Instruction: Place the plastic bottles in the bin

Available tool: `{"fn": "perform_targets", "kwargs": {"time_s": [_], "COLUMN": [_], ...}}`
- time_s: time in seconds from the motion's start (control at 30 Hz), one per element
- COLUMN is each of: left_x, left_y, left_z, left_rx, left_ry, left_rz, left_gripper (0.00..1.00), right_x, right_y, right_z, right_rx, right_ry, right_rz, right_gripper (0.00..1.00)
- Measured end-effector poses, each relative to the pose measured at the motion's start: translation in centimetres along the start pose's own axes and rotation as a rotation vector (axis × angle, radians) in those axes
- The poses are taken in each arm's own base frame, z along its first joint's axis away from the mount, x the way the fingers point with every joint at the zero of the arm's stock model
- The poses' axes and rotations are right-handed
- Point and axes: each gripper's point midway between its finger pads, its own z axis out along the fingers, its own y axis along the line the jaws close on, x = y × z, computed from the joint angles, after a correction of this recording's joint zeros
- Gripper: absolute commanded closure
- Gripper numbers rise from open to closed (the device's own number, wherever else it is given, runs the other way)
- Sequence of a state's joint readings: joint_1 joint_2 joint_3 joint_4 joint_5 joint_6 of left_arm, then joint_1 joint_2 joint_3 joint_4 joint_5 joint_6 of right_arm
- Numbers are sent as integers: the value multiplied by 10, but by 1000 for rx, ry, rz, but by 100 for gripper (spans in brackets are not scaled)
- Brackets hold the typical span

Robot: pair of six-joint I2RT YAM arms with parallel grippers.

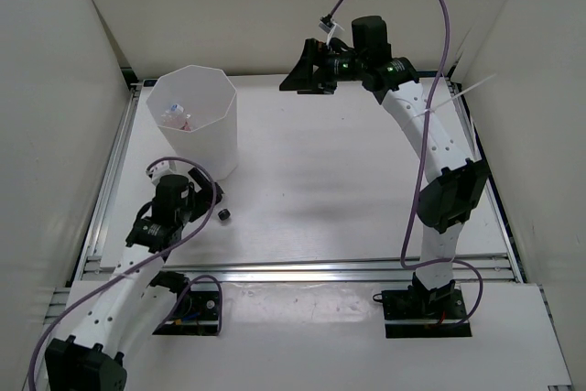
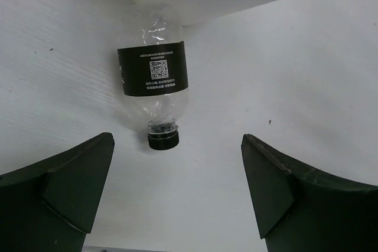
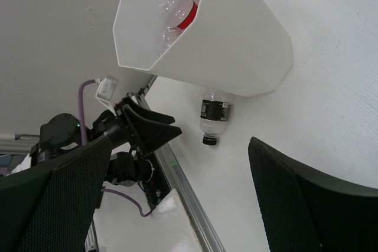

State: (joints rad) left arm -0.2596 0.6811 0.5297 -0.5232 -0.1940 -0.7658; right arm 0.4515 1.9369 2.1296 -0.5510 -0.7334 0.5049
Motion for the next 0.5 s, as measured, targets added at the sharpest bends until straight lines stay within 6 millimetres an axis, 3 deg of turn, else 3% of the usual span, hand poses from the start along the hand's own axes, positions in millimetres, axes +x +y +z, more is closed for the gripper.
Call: {"fn": "perform_targets", "kwargs": {"time_s": [0.3, 0.5], "left_x": [15, 33], "left_y": [9, 28], "left_z": [23, 39], "left_rx": [-60, -122], "left_ry": [64, 121], "left_rz": [43, 74], "left_gripper": [0, 0], "right_x": [6, 11], "right_y": [-5, -17], "right_z": [2, 1], "right_rx": [-1, 15], "right_ry": [17, 28], "right_rz": [17, 43], "right_gripper": [0, 0]}}
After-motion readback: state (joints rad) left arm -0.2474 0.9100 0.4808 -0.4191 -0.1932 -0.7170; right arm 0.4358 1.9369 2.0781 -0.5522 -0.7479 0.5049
